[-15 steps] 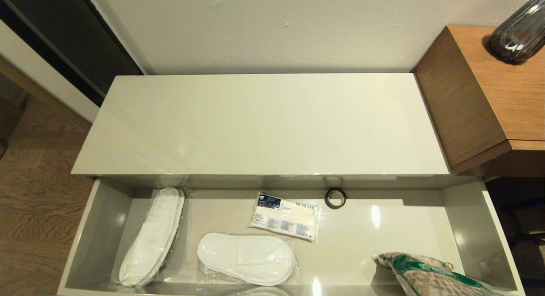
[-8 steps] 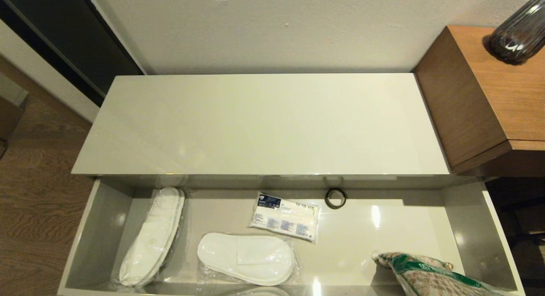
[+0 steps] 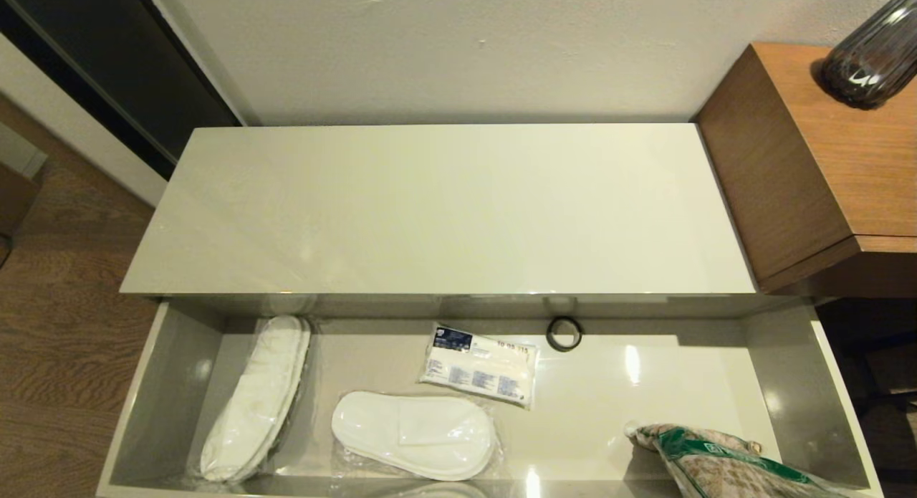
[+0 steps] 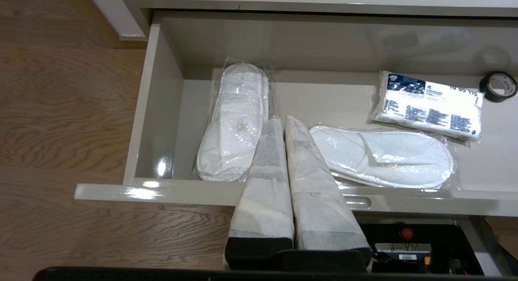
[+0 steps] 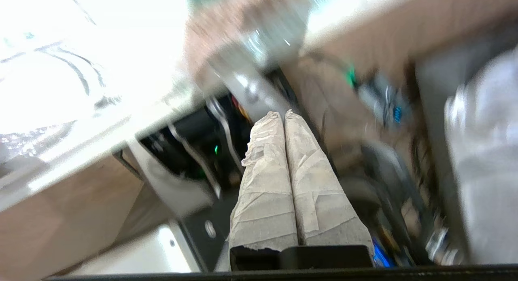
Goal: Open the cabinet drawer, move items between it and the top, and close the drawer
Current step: Close the drawer
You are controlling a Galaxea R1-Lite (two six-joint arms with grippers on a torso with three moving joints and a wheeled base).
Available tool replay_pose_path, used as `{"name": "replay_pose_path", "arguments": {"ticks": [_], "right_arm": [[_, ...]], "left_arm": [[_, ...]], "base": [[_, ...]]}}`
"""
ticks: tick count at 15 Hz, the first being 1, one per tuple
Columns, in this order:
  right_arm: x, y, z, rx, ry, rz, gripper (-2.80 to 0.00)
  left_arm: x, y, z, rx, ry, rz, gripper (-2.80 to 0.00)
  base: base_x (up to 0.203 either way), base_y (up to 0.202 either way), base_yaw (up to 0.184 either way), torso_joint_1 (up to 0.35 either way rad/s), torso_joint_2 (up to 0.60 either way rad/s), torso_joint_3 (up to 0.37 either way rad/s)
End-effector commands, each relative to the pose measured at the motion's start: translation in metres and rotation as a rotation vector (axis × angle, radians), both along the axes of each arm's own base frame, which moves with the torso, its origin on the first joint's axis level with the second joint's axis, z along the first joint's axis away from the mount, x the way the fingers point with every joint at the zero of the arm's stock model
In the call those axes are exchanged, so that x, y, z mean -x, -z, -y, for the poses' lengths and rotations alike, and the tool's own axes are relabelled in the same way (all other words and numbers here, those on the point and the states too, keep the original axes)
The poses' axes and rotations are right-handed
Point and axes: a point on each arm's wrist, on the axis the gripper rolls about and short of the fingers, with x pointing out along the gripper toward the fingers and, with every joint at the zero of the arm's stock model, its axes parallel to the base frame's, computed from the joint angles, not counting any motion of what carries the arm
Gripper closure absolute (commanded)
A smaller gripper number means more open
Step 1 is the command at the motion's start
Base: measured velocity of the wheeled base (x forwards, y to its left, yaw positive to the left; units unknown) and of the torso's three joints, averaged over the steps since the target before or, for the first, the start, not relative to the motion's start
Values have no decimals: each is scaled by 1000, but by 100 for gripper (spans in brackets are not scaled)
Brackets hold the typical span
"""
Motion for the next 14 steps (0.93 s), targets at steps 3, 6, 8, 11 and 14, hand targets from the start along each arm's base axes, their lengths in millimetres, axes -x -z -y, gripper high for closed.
{"name": "replay_pose_path", "arguments": {"ticks": [3, 6, 8, 11, 14], "right_arm": [[-81, 12, -37, 160, -136, 11, 0], [-119, 52, -56, 217, -185, -142, 0], [-132, 75, -64, 171, -191, -251, 0], [-122, 90, -78, 75, -253, -313, 0], [-104, 72, -80, 6, -301, -207, 0]], "left_arm": [[0, 0, 0, 0, 0, -1, 0], [0, 0, 0, 0, 1, -1, 0], [0, 0, 0, 0, 1, -1, 0], [0, 0, 0, 0, 0, -1, 0], [0, 0, 0, 0, 0, -1, 0]], "base": [[0, 0, 0, 0, 0, 0], [0, 0, 0, 0, 0, 0], [0, 0, 0, 0, 0, 0], [0, 0, 0, 0, 0, 0], [0, 0, 0, 0, 0, 0]]}}
